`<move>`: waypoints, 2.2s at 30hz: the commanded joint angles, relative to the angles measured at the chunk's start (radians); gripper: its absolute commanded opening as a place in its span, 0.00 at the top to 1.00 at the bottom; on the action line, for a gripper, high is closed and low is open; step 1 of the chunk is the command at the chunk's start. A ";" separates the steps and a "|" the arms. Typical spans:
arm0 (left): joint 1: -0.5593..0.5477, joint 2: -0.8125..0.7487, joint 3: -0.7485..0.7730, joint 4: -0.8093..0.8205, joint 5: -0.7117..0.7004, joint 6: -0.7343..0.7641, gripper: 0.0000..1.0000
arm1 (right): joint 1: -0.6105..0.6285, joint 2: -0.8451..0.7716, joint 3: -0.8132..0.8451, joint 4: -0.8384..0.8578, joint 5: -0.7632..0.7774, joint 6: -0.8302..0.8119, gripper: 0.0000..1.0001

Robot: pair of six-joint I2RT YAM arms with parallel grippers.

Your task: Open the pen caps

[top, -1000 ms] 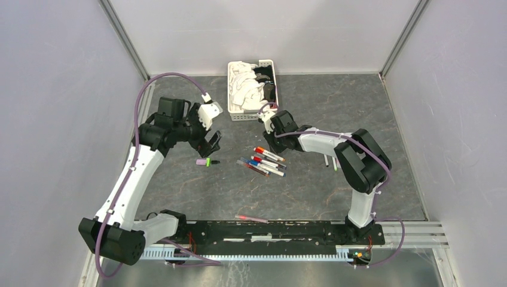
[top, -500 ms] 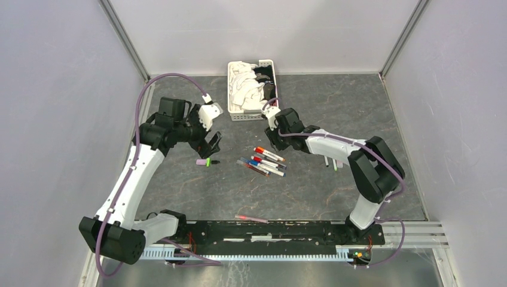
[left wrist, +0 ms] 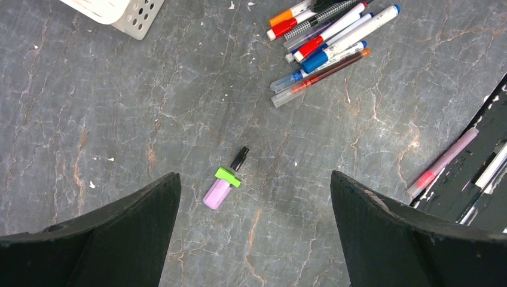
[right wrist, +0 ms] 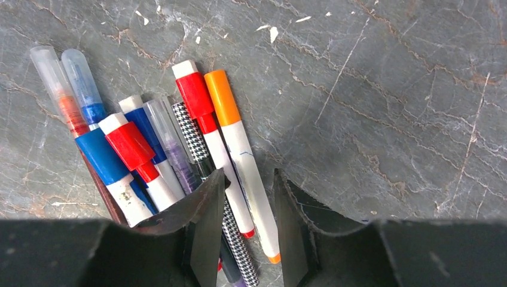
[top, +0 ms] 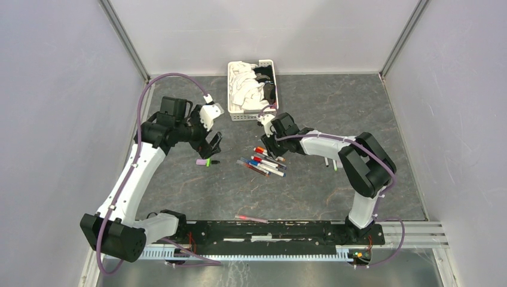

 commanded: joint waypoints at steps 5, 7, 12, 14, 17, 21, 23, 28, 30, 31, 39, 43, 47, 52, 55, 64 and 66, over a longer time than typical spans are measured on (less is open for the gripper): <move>0.002 0.005 0.013 -0.015 0.027 0.000 0.00 | 0.002 0.042 0.019 -0.027 0.065 -0.040 0.64; 0.002 0.005 0.015 -0.016 0.031 -0.001 0.00 | -0.001 0.045 0.019 -0.025 0.078 -0.043 0.66; 0.002 0.004 0.012 -0.017 0.034 0.002 0.00 | -0.016 0.033 0.032 -0.040 0.027 -0.055 0.67; 0.002 0.005 0.011 -0.016 0.032 0.002 0.00 | -0.024 0.017 0.037 -0.038 0.017 -0.052 0.71; 0.002 0.006 0.009 -0.015 0.037 0.003 0.00 | -0.050 0.004 0.039 -0.034 -0.004 -0.038 0.81; 0.002 0.006 0.006 -0.015 0.040 0.004 0.00 | -0.063 0.016 0.049 -0.049 0.020 -0.045 0.82; 0.002 0.003 0.006 -0.015 0.041 0.005 0.00 | -0.062 0.023 0.051 -0.057 0.013 -0.051 0.81; 0.002 0.002 0.003 -0.015 0.041 0.009 0.00 | -0.063 0.020 0.021 -0.045 0.004 -0.051 0.76; 0.002 0.003 0.003 -0.016 0.045 0.009 0.00 | -0.061 0.027 0.013 -0.047 0.013 -0.054 0.74; 0.002 0.004 0.003 -0.017 0.047 0.009 0.00 | -0.062 0.031 0.009 -0.048 0.016 -0.055 0.73; 0.002 0.012 -0.006 -0.016 0.061 0.009 0.00 | -0.059 0.042 -0.075 -0.012 0.091 -0.057 0.74; 0.002 0.024 -0.019 -0.016 0.083 0.019 0.00 | -0.060 0.007 -0.074 0.003 0.097 -0.060 0.90; -0.005 0.030 -0.072 0.020 0.128 0.040 0.00 | -0.061 -0.086 -0.047 0.014 0.052 -0.036 1.00; -0.034 0.005 -0.175 0.096 0.185 0.112 0.00 | -0.060 -0.187 -0.005 -0.017 -0.201 0.019 1.00; -0.063 -0.015 -0.223 0.126 0.208 0.170 0.00 | -0.048 -0.228 -0.029 -0.027 -0.367 0.060 1.00; -0.201 0.042 -0.250 0.127 0.218 0.293 0.00 | 0.099 -0.271 -0.159 0.025 -0.575 0.168 1.00; -0.219 0.059 -0.245 0.126 0.221 0.304 0.00 | 0.118 -0.269 -0.147 0.041 -0.599 0.184 1.00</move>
